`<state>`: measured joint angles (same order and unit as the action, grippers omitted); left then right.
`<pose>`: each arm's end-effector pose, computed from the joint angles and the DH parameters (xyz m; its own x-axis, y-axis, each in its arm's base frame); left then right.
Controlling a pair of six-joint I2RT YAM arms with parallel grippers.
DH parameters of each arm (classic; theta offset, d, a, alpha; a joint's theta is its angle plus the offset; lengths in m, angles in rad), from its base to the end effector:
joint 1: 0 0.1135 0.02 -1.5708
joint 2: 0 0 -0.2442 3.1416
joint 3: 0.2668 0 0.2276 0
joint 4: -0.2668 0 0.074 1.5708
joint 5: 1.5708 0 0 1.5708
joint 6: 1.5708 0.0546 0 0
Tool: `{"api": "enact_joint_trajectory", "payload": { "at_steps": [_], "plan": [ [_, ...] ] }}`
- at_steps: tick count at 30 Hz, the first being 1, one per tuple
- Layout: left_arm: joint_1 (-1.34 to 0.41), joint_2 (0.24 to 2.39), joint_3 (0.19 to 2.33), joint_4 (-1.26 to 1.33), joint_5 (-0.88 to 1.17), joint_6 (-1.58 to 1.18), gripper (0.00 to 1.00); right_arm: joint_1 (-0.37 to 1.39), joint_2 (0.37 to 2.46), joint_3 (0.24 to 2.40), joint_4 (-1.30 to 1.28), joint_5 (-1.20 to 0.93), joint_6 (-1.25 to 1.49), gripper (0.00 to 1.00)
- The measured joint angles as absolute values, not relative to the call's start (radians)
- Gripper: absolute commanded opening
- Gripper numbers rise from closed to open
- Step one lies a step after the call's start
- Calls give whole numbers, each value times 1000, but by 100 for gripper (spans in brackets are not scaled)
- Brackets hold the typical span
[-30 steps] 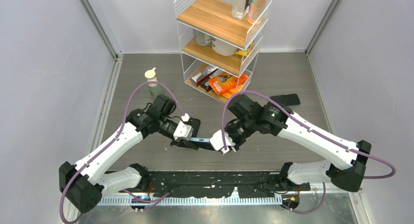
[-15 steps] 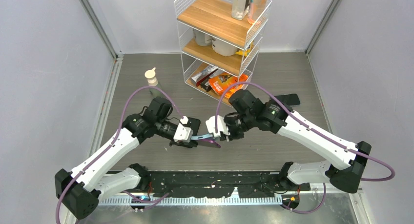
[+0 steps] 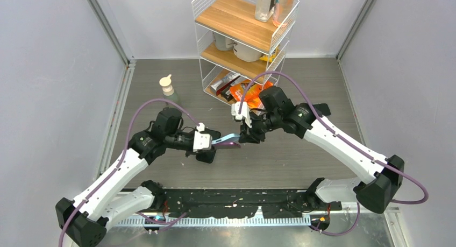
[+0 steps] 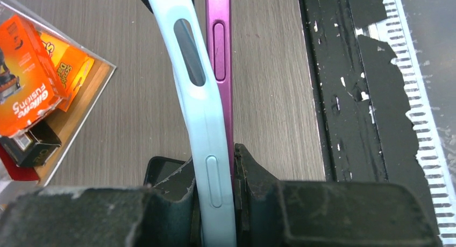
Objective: Take the phone out of the phone case
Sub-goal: Remove the phone case from the phone.
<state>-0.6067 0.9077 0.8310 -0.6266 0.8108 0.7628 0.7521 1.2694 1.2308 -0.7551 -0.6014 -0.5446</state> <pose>0.1239 -0.1342 0.2768 0.2011 0.4398 -0.8753 0.9794 -0.0735 0.1881 0.1634 0.1952 0.3133 -0.0034 -0.5881 -0.8088 -0.9994 0.0309 -0.0182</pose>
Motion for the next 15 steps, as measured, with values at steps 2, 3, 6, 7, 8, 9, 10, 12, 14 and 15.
{"api": "enact_joint_trajectory", "payload": {
  "at_steps": [2, 3, 6, 7, 8, 9, 10, 12, 14, 15],
  "plan": [
    [-595, 899, 828, -622, 811, 737, 0, 748, 1254, 1212, -729, -614, -550, 35],
    [-590, 896, 828, -621, 812, 727, 0, 747, 1246, 1208, -726, -617, -554, 36],
    [-568, 886, 826, -625, 823, 688, 0, 734, 1201, 1203, -715, -624, -592, 41],
    [-561, 884, 822, -627, 828, 679, 0, 728, 1180, 1203, -710, -628, -606, 41],
    [-555, 884, 819, -626, 833, 666, 0, 724, 1159, 1203, -710, -634, -621, 42],
    [-550, 883, 817, -626, 834, 657, 0, 720, 1139, 1203, -711, -639, -635, 42],
    [-543, 883, 814, -625, 837, 647, 0, 719, 1121, 1203, -712, -646, -647, 42],
    [-530, 883, 813, -624, 838, 626, 0, 719, 1098, 1204, -715, -661, -669, 41],
    [-524, 883, 813, -619, 838, 608, 0, 719, 1081, 1204, -728, -686, -690, 39],
    [-522, 883, 813, -617, 838, 601, 0, 719, 1076, 1204, -736, -702, -702, 38]
  ]
}}
